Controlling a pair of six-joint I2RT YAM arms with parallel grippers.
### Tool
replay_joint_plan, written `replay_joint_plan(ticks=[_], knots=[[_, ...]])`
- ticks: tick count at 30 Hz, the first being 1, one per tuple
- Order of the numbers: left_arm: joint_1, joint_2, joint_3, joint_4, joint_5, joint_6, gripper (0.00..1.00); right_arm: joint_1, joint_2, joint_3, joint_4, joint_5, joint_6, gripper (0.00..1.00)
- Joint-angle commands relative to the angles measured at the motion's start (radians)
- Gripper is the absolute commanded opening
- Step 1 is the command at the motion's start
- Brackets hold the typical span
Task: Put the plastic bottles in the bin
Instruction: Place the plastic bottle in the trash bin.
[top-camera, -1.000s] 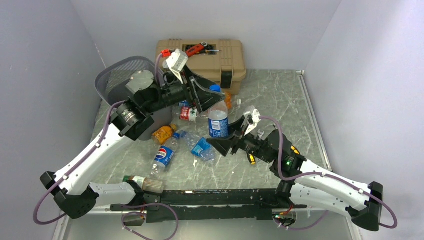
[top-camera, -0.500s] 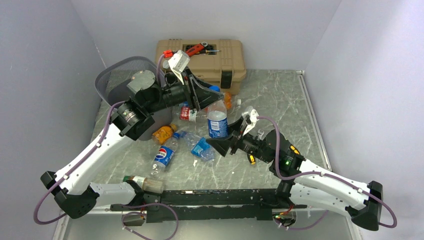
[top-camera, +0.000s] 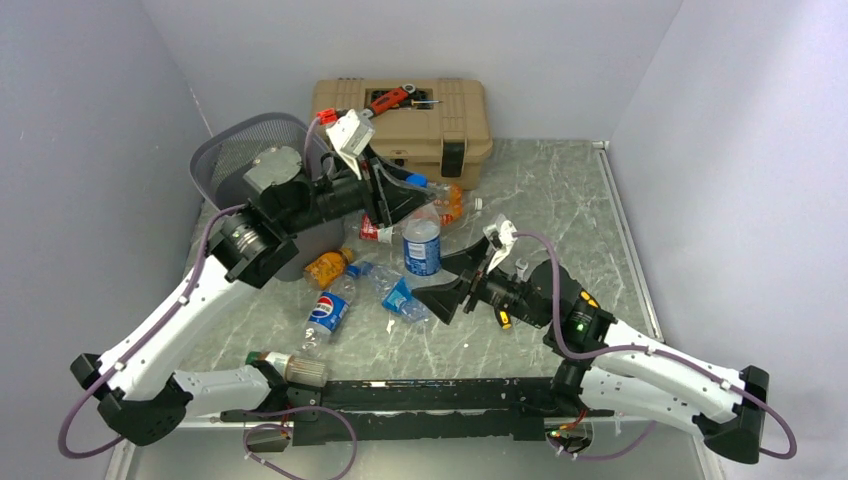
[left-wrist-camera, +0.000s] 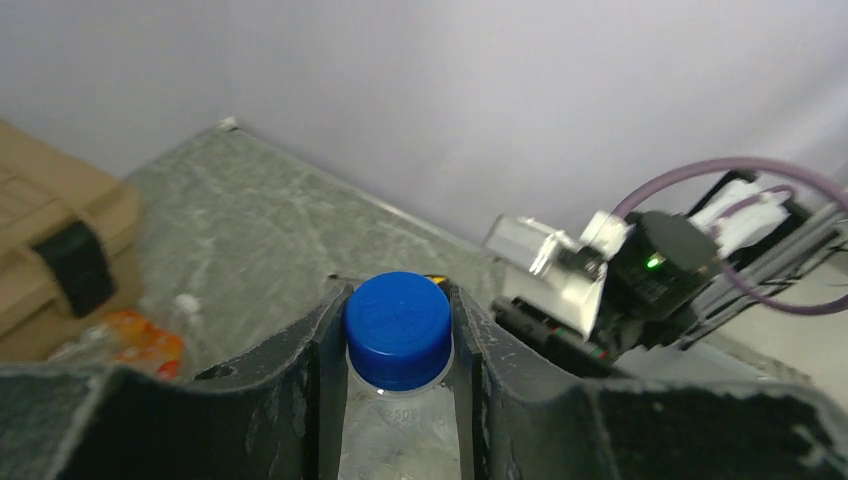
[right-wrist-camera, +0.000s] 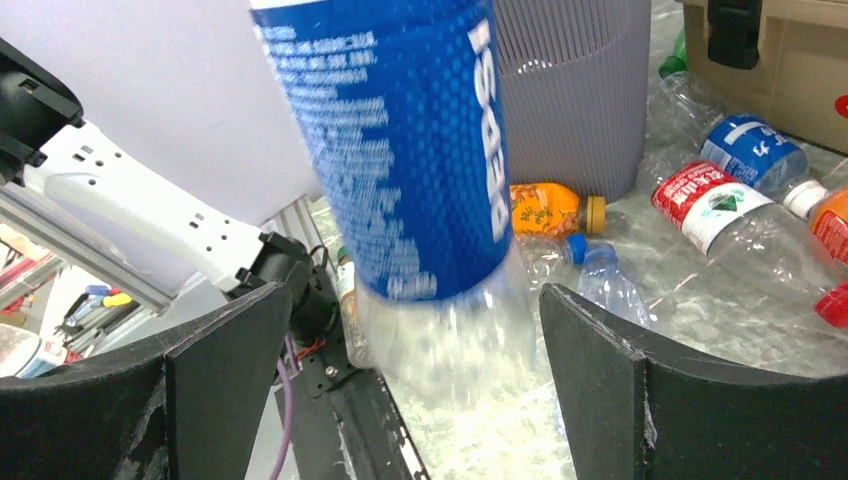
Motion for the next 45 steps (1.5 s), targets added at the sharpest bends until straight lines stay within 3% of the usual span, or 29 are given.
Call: replay_joint_plan(ticks=[1, 8, 13, 16, 24, 26, 30, 33, 37, 45], knots=[[0.0, -0.071, 0.077, -0.138, -0.158, 0.174, 0.0, 0.002, -0.092, 0.057, -0.074, 0.032, 0.04, 1.0], [-0.001, -0.181, 0.116, -0.249, -0.497, 0.35, 0.0, 0.002, -0.29, -0.003, -0.14, 0.176, 0.104, 1.0], [0.0, -0.153, 0.217, -0.258, -0.706, 0.516, 0.0, 0.002, -0.417, -0.108, -0.161, 0.372, 0.087, 1.0], [0.0, -0.123, 0.226, -0.194, -0.842, 0.627, 0.0, 0.0, -0.395, -0.127, -0.214, 0.385, 0.064, 1.0], [0.006, -0.042, 0.219, 0.09, -0.999, 0.863, 0.0, 0.001, -0.311, -0.224, -0.142, 0.351, 0.111, 1.0], [0.059, 0.012, 0.224, 0.11, -1.018, 0.896, 0.0, 0.001, -0.301, -0.243, -0.118, 0.339, 0.122, 1.0], [0.39, 0.11, 0.251, -0.033, -0.856, 0.603, 0.0, 0.001, -0.292, -0.248, -0.121, 0.332, 0.129, 1.0], [0.524, 0.13, 0.196, -0.053, -0.788, 0.443, 0.0, 0.001, -0.309, -0.248, -0.141, 0.331, 0.128, 1.0], [0.631, 0.126, 0.058, -0.034, -0.707, 0.272, 0.0, 0.001, -0.359, -0.257, -0.169, 0.37, 0.142, 1.0], [0.695, 0.07, -0.217, 0.041, -0.562, 0.168, 0.0, 0.001, -0.397, -0.28, -0.197, 0.395, 0.134, 1.0]])
